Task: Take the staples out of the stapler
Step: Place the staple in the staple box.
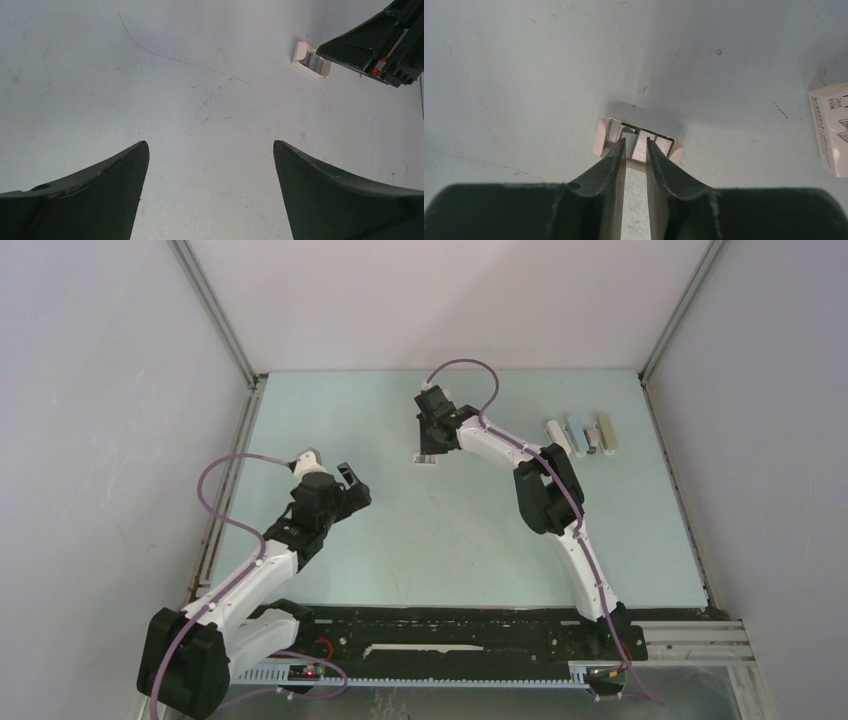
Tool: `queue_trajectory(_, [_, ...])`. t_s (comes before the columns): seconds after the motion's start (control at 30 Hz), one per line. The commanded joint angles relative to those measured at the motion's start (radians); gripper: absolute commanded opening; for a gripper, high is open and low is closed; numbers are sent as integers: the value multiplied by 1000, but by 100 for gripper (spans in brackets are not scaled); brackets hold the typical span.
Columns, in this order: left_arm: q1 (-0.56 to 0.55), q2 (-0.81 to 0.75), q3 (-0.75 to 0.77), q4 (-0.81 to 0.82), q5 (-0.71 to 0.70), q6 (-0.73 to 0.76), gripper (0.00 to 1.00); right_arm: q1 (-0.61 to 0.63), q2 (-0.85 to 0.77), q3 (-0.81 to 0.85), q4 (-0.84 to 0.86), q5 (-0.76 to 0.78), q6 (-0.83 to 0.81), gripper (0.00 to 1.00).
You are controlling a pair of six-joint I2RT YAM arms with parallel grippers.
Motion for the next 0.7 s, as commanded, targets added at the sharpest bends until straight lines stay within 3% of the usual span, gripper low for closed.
queue_trajectory(0.0, [7, -7, 40, 32, -5, -10, 100, 10, 7, 0, 20, 0, 20, 29])
queue_trajectory(0.4, [7, -24, 46, 59, 24, -3, 100, 22, -110, 52, 17, -135, -146, 28])
queue_trajectory(0.47, [6, -32, 44, 75, 43, -3, 100, 15, -156, 34, 10, -223, -209, 28])
queue_trajectory(0.67, [12, -47, 45, 154, 128, -5, 100, -60, -339, -96, -52, -689, -488, 34])
